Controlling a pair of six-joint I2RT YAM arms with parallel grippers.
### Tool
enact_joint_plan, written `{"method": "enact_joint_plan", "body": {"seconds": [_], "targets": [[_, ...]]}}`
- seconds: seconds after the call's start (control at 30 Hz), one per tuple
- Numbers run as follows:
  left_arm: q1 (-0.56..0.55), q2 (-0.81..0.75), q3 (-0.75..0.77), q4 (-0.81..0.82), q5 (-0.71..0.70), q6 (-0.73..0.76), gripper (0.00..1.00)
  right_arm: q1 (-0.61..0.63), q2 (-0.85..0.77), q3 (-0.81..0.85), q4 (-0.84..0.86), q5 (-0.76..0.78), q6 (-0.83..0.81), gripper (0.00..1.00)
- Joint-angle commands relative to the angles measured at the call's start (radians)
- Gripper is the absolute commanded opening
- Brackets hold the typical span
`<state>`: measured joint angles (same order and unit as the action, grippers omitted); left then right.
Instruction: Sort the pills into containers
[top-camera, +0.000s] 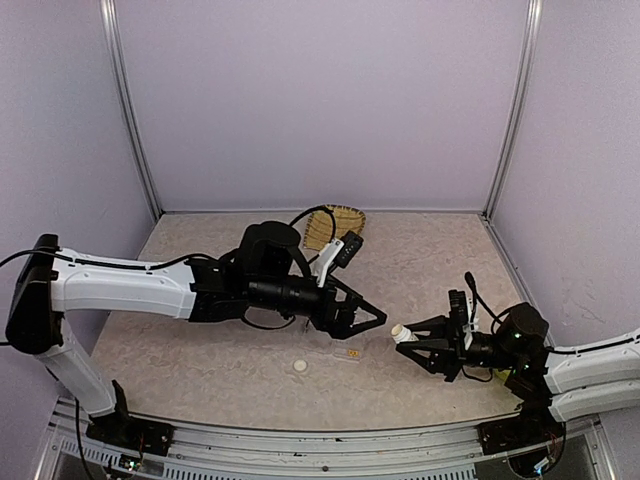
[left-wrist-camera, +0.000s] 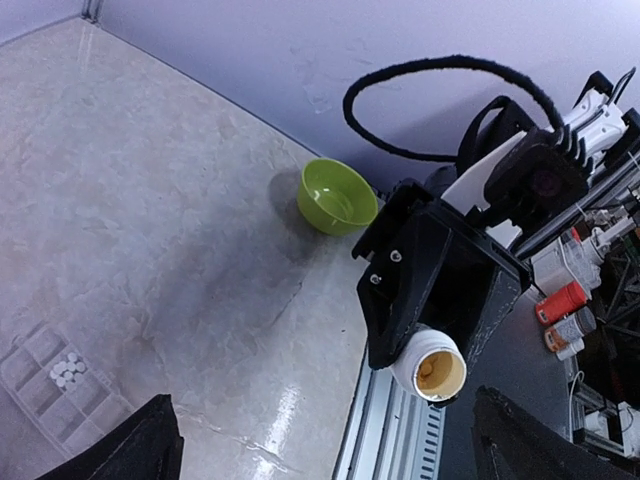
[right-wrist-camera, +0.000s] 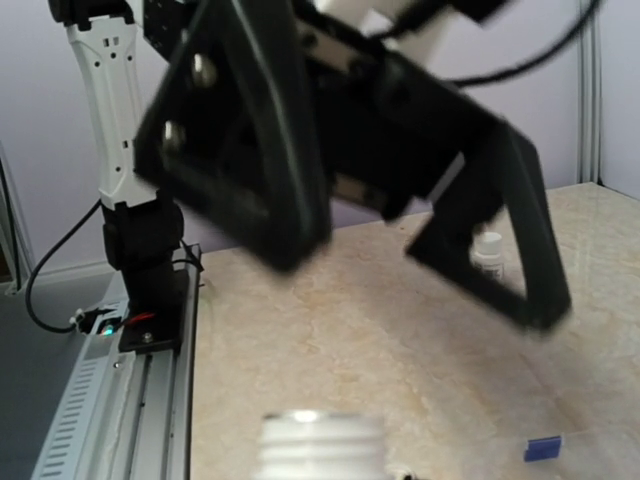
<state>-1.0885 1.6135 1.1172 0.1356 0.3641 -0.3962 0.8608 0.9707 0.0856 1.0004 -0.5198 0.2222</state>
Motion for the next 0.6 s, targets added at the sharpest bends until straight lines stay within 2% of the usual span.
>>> {"method": "enact_joint_plan", "body": {"seconds": [0.0,0.4,0.57], "targets": [[-0.022,0.069,0.089,-0.010,0.105,-0.008,0.96,-0.005,-0.006,0.023,0.024,-0.015,0.001,0.00],[-0.056,0.161,0.210,-0.076,0.167,0.002,0.68,-0.003,0.012,0.032,0.009,0.005,-0.001,0.00],[-0.063,0.171,0.219,-0.122,0.132,0.020,0.67,-0.004,0.007,0.025,0.009,0.013,-0.004,0.00]]}}
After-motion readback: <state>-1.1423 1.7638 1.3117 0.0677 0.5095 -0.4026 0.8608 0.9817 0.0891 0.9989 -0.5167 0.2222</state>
